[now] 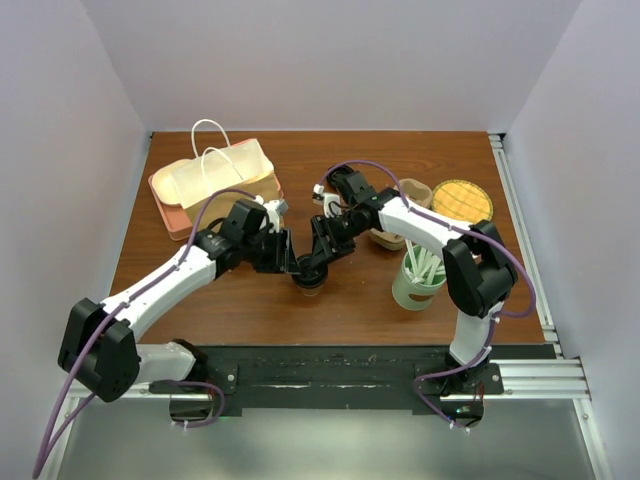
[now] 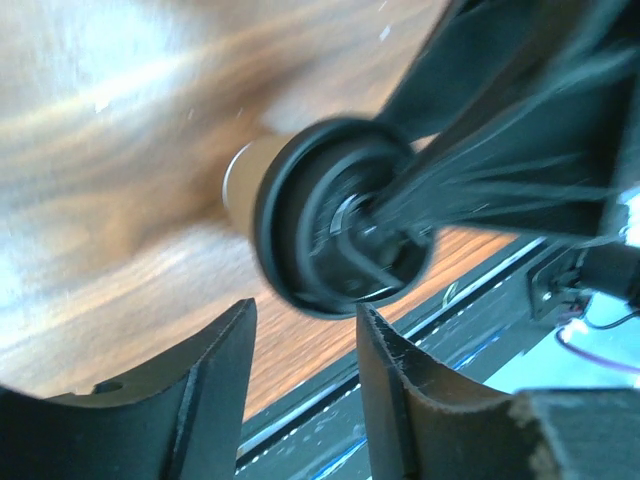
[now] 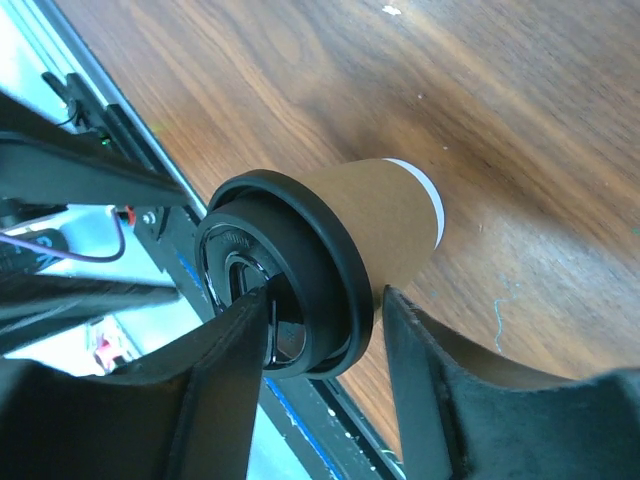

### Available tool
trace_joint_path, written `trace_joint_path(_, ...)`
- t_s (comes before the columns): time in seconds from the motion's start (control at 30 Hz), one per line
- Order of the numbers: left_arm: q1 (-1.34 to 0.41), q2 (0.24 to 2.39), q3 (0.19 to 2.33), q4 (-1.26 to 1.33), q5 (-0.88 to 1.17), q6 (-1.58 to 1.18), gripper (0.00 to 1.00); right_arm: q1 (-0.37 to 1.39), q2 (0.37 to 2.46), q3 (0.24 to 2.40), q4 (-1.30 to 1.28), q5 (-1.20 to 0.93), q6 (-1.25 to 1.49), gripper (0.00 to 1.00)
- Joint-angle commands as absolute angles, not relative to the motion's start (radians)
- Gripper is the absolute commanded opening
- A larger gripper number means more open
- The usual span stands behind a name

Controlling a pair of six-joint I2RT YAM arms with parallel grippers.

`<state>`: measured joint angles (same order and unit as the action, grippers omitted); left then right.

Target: Pack the takeout coffee

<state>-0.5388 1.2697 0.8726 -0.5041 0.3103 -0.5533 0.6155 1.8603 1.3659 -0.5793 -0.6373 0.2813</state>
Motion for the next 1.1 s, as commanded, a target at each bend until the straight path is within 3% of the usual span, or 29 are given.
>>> trace_joint_path(0.0,-0.535,1.255,0.951,-0.509,0.308,-0.525,0.51,0.621,1.848,1.422,-0.61,-0.592,0.314,0.57)
trace_joint_path(0.3,-0.535,1.226,1.087,-0.584,0.259,-0.449,0.61,0.621,1.81,1.541,-0.699,-0.537,0.325,0.72)
trace_joint_path(0.47,-0.534,1.125,1.134,-0.584,0.106,-0.463,0.9,0.641,1.761,1.583,-0.742,-0.378,0.362,0.74)
trace_joint_path(0.53,-0.535,1.089,1.135,-0.592,0.051,-0.483,0.95,0.663,1.738,1.574,-0.75,-0.263,0.368,0.83)
trace_joint_path(0.6,-0.535,1.06,1.147,-0.612,0.022,-0.482,1.0,0.701,1.71,1.553,-0.75,-0.209,0.373,0.85)
trace_joint_path(0.73,-0.535,1.054,1.178,-0.73,-0.026,-0.509,1.0,0.771,1.689,1.532,-0.742,-0.108,0.393,0.99)
trace_joint_path(1.07,-0.535,0.764,1.124,-0.749,-0.12,-0.517,1.0,0.928,1.746,1.545,-0.764,0.071,0.397,0.98)
